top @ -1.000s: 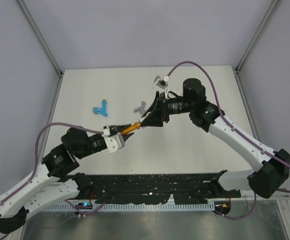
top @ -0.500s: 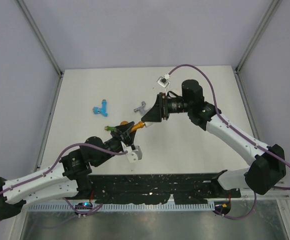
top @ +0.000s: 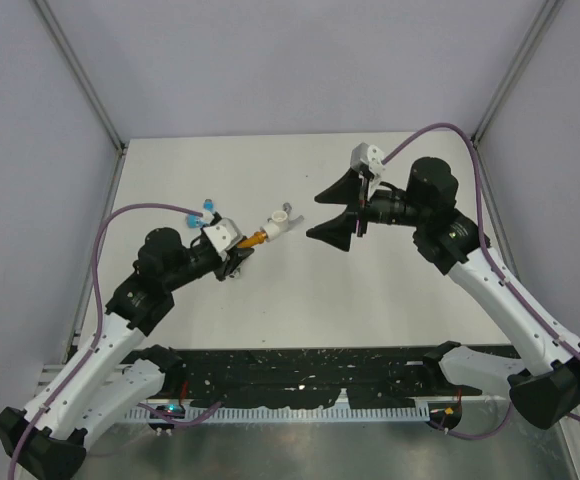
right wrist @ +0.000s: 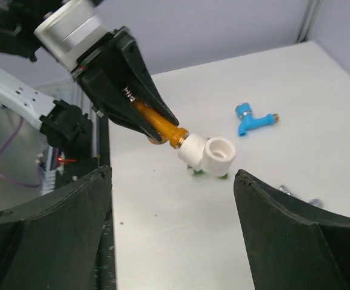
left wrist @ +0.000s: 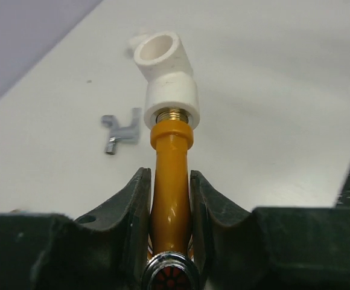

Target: Install the water faucets

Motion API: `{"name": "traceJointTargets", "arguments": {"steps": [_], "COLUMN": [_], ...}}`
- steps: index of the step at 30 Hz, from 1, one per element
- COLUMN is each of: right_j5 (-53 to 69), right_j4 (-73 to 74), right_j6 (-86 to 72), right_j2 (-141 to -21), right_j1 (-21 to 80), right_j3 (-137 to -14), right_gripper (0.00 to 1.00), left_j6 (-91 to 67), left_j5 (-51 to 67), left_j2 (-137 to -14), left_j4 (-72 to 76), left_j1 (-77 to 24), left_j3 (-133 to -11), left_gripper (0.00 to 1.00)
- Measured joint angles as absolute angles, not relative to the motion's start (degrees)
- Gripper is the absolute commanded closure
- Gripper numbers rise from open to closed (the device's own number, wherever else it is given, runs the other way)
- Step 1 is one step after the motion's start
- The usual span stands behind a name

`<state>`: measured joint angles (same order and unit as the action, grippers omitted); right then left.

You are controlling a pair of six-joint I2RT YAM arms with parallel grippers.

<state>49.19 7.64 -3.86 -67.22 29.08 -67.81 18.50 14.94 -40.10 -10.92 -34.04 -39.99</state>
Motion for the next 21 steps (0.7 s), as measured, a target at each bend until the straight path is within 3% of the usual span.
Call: {"name": "traceJointTargets", "arguments": {"steps": [5,9,15,21], "right_j5": [49.4,49.3,49.1,48.8], "right_j4": [5.8,5.7,6.2,5.7], "right_j6": [11.8,19.4,20.4,20.9], "right_j2": [-59.7,-58.5,-59.5,-58.4], "right_j1": [29.3,29.5,31.2,33.6], "right_j3": [-63.3,-60.0,-59.3,-58.1], "right_gripper": [0.13,0.13,0.13,0.13], "left_j6": [-3.1,-22.3,-35.8,-40.6], "left_j5": [43.1,57.8,69.4,73.4], "left_j2": [-48.9,-55.7,-58.0,-59.8], "left_j4": [-3.1,11.8,23.4,26.2], "left_j1": [-21.2,-18.4,-18.4,-18.4], "left_j3": [-41.3,-41.3,-42.2,-45.0], "left_gripper": [1.0,1.0,1.0,1.0]}}
